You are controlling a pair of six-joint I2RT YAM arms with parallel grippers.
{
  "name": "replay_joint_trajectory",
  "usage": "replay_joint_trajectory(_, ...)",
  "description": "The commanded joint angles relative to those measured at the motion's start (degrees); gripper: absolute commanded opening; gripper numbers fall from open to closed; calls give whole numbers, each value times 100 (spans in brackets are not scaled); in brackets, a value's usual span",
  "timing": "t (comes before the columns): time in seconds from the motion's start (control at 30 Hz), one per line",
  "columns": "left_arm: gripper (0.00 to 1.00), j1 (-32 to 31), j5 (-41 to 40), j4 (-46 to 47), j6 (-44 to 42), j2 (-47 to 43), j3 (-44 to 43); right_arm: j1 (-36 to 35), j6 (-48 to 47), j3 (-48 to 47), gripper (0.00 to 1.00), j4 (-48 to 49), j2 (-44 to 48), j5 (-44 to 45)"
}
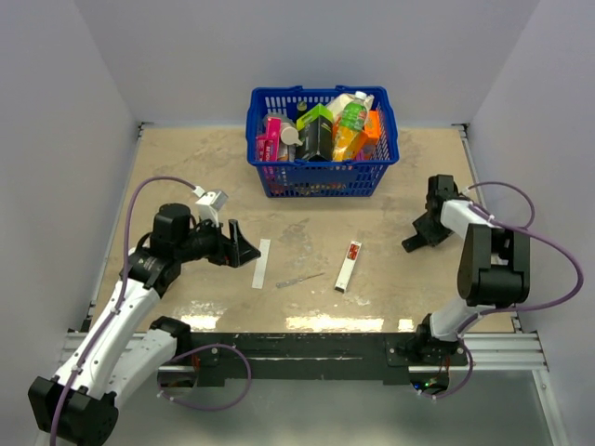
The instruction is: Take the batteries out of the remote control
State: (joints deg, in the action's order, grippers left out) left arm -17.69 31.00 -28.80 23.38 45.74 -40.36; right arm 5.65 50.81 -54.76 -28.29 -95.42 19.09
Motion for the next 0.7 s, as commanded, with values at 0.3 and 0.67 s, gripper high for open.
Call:
replay_joint_trajectory(0.3, 84, -6, 37, 208, 246, 49, -139, 6, -1661, 528, 25, 869, 1007, -1627)
replay_joint_trajectory(0.67, 83, -6, 266, 480, 791, 67, -341, -860, -2067, 1010, 24, 1650, 2167, -3771)
